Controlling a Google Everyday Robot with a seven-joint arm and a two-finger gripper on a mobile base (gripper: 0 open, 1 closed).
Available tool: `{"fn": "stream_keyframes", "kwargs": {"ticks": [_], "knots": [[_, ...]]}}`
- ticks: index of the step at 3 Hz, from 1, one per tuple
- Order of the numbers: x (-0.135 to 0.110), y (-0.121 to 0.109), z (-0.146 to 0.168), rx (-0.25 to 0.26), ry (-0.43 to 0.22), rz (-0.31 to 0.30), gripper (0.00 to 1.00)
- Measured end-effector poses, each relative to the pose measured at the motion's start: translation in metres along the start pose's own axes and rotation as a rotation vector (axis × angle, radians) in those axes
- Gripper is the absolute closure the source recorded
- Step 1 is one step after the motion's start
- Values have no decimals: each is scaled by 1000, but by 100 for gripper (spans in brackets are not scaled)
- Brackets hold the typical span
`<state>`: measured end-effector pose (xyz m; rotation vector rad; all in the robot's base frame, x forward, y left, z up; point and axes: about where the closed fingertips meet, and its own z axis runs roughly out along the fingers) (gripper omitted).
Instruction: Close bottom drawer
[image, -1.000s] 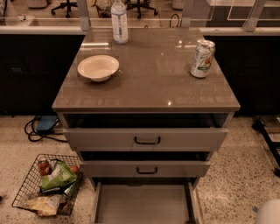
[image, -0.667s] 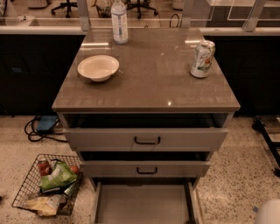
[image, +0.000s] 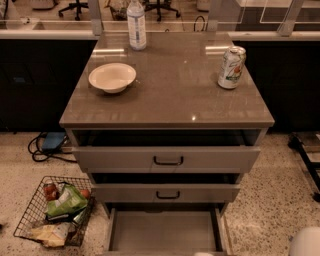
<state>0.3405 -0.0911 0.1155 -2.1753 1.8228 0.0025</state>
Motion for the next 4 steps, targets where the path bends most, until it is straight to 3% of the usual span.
{"fn": "stream_keyframes", "kwargs": {"ticks": [1,2,3,4], "knots": [[1,-20,6,32,-13,-24,100],[3,-18,5,32,-13,-24,100],[3,-51,13,79,-26,-61,100],[8,-57,12,89,-27,-72,100]]}}
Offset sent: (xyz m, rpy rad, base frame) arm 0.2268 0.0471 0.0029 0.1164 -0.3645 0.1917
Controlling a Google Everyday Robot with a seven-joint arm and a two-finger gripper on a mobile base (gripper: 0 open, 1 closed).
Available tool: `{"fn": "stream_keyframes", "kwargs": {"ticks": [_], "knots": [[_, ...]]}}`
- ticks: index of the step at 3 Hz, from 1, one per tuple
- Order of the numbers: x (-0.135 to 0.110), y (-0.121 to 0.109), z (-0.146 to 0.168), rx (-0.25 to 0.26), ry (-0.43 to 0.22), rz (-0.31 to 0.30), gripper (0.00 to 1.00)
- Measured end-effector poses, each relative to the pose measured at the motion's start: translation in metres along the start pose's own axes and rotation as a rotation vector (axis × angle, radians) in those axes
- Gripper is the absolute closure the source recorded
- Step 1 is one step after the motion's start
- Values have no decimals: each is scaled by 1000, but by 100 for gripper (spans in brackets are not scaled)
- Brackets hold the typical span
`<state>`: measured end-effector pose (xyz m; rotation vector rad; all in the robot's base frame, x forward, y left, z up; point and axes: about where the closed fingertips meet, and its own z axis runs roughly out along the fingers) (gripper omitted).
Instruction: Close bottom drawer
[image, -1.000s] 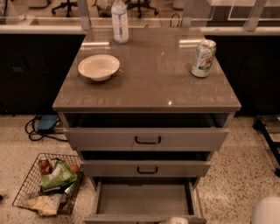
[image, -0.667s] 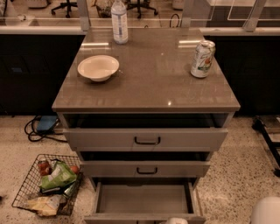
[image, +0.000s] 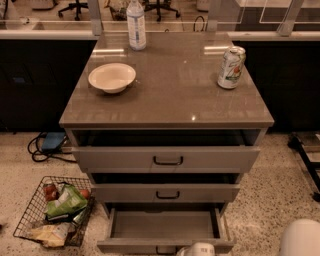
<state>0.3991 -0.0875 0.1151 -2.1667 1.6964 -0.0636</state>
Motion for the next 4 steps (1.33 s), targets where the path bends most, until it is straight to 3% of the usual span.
{"fn": "stream_keyframes", "kwargs": {"ticks": [4], "knots": [[11,-20,2,30,-4,-34,100]]}}
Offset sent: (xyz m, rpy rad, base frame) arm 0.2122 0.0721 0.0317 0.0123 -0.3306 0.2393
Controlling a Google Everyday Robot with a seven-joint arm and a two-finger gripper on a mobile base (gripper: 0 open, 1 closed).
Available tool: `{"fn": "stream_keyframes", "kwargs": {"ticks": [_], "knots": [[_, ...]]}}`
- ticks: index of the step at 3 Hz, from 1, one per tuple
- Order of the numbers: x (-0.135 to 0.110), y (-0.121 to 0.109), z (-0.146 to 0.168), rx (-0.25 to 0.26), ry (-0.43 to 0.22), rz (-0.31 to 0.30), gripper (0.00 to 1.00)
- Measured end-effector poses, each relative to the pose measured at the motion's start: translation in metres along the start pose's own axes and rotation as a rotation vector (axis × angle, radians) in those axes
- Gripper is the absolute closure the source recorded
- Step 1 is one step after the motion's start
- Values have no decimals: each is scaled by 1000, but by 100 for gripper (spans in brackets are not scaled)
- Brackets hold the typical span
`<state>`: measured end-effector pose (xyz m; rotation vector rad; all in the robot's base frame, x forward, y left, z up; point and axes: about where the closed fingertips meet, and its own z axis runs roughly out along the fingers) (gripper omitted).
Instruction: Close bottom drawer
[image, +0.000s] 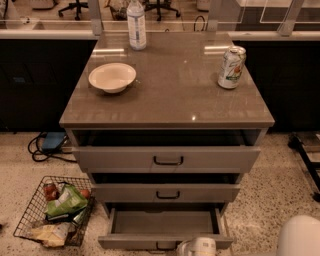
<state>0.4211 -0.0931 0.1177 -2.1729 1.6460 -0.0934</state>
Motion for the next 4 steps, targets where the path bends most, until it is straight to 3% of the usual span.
{"fn": "stream_keyframes", "kwargs": {"ticks": [4], "knots": [[8,-24,7,35,1,-11,100]]}}
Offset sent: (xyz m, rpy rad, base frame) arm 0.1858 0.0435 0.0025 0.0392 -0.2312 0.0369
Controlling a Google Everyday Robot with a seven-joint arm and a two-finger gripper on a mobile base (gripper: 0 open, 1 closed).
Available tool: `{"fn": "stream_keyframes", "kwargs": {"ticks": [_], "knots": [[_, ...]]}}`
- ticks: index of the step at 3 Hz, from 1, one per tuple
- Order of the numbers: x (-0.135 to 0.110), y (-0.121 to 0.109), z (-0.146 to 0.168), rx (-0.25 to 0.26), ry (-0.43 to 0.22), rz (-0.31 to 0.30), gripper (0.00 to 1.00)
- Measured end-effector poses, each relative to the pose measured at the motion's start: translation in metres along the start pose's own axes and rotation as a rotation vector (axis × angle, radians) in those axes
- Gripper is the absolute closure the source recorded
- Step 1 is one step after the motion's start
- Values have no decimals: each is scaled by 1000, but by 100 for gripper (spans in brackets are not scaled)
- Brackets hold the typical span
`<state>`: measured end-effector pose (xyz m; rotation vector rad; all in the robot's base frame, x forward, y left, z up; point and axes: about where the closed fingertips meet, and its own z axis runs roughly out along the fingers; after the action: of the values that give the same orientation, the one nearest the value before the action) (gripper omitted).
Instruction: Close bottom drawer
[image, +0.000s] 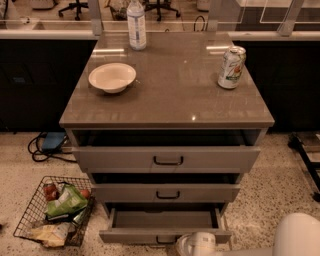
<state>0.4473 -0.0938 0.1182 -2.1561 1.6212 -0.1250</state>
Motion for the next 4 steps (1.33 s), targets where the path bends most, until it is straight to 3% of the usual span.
{"fn": "stream_keyframes", "kwargs": {"ticks": [1,4], "knots": [[3,-15,5,27,9,9,100],[8,-20,6,40,15,12,100]]}}
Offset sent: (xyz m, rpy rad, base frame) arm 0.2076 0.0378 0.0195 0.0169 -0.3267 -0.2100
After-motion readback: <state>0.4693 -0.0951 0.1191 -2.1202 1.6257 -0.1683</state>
